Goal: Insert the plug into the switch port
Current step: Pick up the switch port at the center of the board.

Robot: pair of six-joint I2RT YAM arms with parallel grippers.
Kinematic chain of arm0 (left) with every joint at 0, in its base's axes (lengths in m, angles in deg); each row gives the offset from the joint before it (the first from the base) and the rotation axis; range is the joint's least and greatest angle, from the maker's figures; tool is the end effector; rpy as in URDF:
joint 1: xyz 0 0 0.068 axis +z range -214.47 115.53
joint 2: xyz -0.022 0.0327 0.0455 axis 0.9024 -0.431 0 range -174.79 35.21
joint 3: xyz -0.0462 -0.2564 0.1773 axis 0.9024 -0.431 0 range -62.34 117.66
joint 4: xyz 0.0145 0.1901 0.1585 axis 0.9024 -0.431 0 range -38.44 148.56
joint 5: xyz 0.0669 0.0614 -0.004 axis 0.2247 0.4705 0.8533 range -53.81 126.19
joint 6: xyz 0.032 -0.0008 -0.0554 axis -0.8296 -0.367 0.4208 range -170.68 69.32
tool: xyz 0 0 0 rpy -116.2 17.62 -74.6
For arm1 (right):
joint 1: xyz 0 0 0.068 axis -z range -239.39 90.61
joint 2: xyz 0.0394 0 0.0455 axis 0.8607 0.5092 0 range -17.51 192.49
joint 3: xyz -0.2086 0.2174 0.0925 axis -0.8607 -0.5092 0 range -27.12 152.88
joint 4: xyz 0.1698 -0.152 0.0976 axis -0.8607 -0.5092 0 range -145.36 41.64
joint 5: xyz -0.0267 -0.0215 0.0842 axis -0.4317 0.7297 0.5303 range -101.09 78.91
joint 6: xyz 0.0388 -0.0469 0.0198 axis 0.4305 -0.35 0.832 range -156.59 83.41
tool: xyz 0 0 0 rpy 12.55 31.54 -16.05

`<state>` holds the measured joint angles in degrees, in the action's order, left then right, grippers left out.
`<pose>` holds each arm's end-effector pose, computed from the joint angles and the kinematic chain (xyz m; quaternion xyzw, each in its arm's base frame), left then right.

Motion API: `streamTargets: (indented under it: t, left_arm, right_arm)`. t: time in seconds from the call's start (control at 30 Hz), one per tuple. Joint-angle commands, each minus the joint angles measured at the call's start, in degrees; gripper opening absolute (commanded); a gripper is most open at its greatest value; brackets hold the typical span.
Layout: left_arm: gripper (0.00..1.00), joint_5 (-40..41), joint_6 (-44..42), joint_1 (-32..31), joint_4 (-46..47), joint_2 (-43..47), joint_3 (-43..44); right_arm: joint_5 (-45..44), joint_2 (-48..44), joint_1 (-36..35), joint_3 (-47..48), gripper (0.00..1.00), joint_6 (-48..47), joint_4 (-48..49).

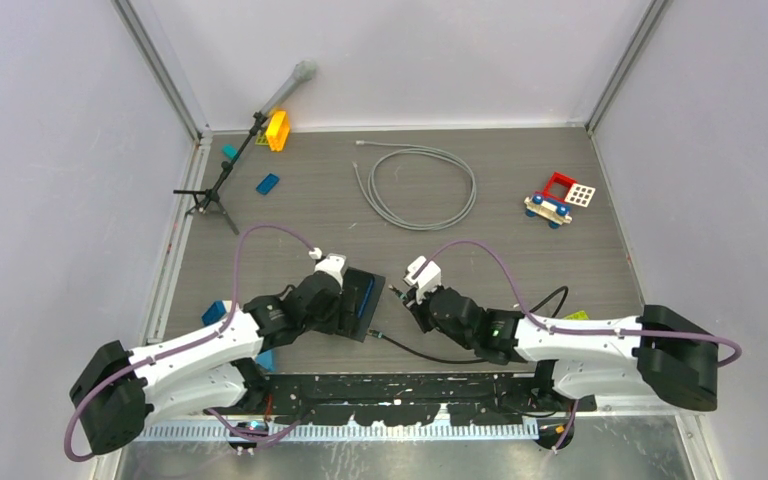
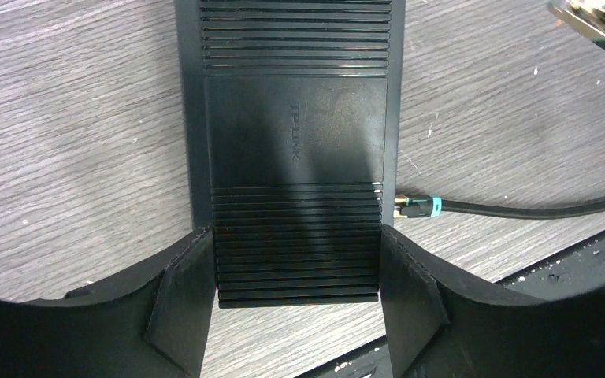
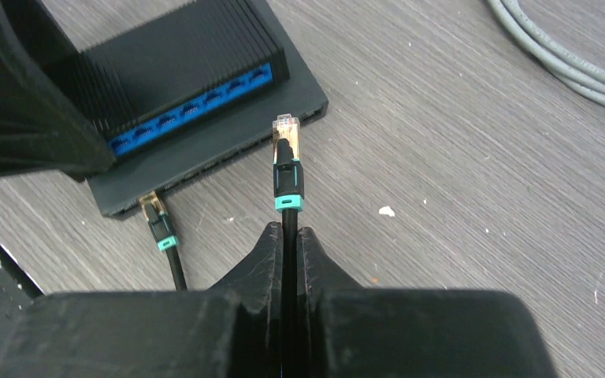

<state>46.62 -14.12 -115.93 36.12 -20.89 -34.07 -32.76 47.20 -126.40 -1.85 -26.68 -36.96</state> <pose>0.1061 -0.1185 0.2199 0.0908 0.9327 -0.1736 0.3029 0.0993 0.1868 0.2350 -0.3174 0.7859 0.1882 0.4961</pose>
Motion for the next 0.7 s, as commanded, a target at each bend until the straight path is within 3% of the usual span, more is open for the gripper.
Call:
streamTargets:
  t: [0.0,0.33,0.57,0.67]
  left_arm:
    - [0.0,-1.4,-1.6,-1.4,3.6,1.6,-1.5]
    - [0.0,3.2,-2.9,-2.6,-5.4,-1.8,3.6]
    - [0.0,9.7,-2.4,-9.3,-9.0,-12.1,8.6]
    - [0.0,11.8,-1.4,-10.4,-9.1,-12.4,8.2]
  right_arm:
    - [-3.6,3.0,-0.1,-0.3,0.01,1.8,10.8]
    - [-4.9,6.7,-0.1,1.1,0.0,3.6,10.0]
    - [-3.8,3.9,-0.1,-0.8,0.01,3.8,7.6]
    - [-4.9,4.0,-0.1,-0.9,0.0,3.9,6.2]
